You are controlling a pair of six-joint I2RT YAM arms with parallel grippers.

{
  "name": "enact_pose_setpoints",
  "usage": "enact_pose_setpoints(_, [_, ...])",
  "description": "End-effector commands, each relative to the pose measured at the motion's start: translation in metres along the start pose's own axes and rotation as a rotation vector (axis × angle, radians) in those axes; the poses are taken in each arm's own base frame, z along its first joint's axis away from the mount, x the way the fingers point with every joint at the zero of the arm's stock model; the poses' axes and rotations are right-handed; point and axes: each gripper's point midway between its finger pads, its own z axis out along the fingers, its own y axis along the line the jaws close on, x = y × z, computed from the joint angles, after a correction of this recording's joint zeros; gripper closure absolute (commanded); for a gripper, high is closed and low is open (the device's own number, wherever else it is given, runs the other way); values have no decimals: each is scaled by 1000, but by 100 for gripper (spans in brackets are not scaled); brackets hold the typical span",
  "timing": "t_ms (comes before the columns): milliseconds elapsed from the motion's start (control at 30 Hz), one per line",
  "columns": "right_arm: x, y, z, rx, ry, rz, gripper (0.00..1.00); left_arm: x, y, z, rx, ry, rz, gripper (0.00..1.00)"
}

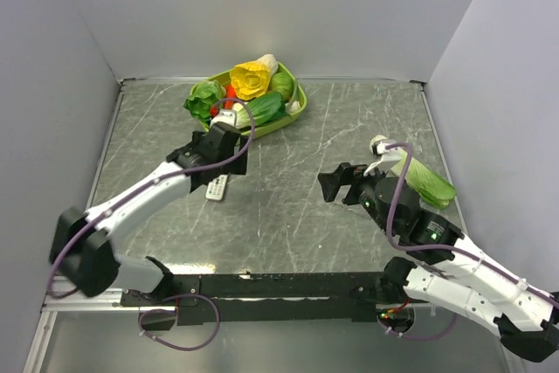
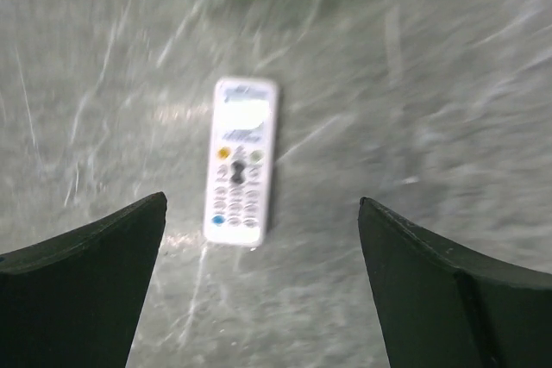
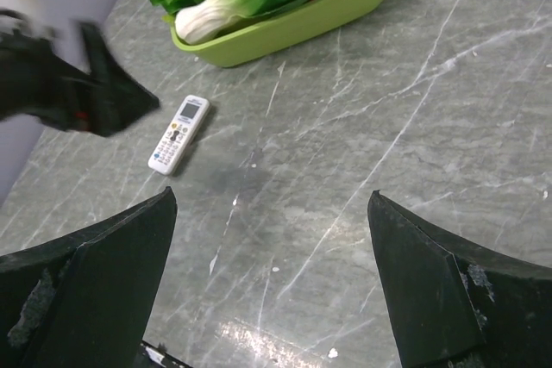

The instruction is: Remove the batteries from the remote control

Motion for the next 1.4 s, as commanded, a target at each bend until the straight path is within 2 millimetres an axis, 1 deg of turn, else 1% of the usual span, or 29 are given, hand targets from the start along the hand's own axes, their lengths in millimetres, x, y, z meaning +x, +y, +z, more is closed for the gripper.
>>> enact_pose_setpoints(0, [-6, -5, -10, -15, -36, -18, 0, 21, 15, 22, -15, 149, -19, 1])
enact_pose_setpoints(33, [-5, -5, -11, -24, -39, -42, 0, 35, 19, 32, -50, 214, -18, 1])
enact_pose_setpoints(67, [-6, -4, -13, -39, -44, -48, 0, 34, 22, 37, -69, 227, -25, 1])
enact_pose_setpoints(100, [-4, -1, -15, -62, -37, -56, 0, 38, 27, 42, -95, 245, -26, 3])
enact_pose_setpoints(133, [-5, -1, -16, -74, -41, -69, 0, 47, 28, 49, -116, 277, -24, 3])
enact_pose_setpoints(200, [-5, 3, -19, -105, -45, -68, 0, 54, 35, 56, -137, 309, -35, 4])
enact_pose_setpoints(300, [-8, 8, -23, -144, -62, -61, 0, 71, 36, 71, -121, 375, -26, 7])
enact_pose_setpoints(367, [-7, 11, -23, -171, -72, -58, 0, 75, 29, 75, -76, 400, -34, 10])
enact_pose_setpoints(467, [-5, 13, -25, -183, -68, -58, 0, 83, 30, 81, -74, 428, -43, 11])
enact_pose_setpoints(533, [-4, 12, -25, -183, -62, -64, 0, 94, 33, 88, -86, 468, -50, 12])
enact_pose_setpoints(600, [-3, 12, -25, -182, -61, -66, 0, 106, 33, 92, -84, 515, -45, 16])
enact_pose_setpoints(700, [-5, 11, -26, -181, -69, -64, 0, 113, 30, 96, -75, 546, -41, 23])
enact_pose_setpoints(833, [-1, 11, -26, -192, -68, -45, 0, 108, 19, 93, -19, 543, -67, 35])
enact_pose_setpoints(867, [2, 12, -26, -196, -61, -39, 0, 108, 17, 90, -1, 539, -78, 42])
enact_pose_setpoints(900, [5, 13, -25, -206, -55, -31, 1, 100, 6, 81, 61, 526, -116, 45])
enact_pose_setpoints(933, [5, 17, -25, -225, -58, 0, 1, 99, -1, 79, 103, 509, -139, 49])
enact_pose_setpoints(967, [13, 18, -23, -230, -43, 10, 2, 94, -9, 73, 153, 495, -164, 56])
enact_pose_setpoints(1000, [18, 25, -23, -266, -20, 29, 2, 81, -24, 59, 248, 467, -214, 59])
enact_pose_setpoints(1033, [21, 30, -21, -294, -18, 39, 2, 78, -34, 54, 310, 435, -244, 65])
enact_pose_setpoints(1067, [24, 35, -20, -318, -11, 44, 2, 61, -43, 39, 386, 380, -282, 68])
enact_pose_setpoints(1100, [31, 45, -20, -372, 22, 39, 2, 52, -63, 21, 533, 368, -302, 69])
enact_pose_setpoints(1133, [31, 52, -18, -408, 10, 39, 2, 56, -69, 12, 594, 361, -317, 71])
enact_pose_setpoints(1167, [33, 57, -17, -436, 15, 36, 2, 24, -80, -6, 696, 235, -348, 73])
enact_pose_setpoints(1200, [41, 63, -13, -455, 44, 33, 1, 16, -86, -19, 769, 198, -359, 75])
enact_pose_setpoints(1233, [38, 69, -12, -477, 34, 41, 1, 26, -94, -35, 865, 207, -360, 77])
enact_pose_setpoints(1267, [39, 71, -9, -481, 37, 46, 1, -7, -102, -64, 1000, 55, -366, 78])
enact_pose_setpoints(1300, [42, 78, -6, -508, 53, 50, 1, -12, -106, -80, 1077, 12, -360, 79])
enact_pose_setpoints(1333, [47, 87, -9, -564, 75, 49, 1, 1, -110, -96, 1171, 10, -344, 78])
enact_pose_setpoints(1367, [40, 97, -9, -612, 46, 57, 0, -18, -112, -124, 1265, -110, -331, 77])
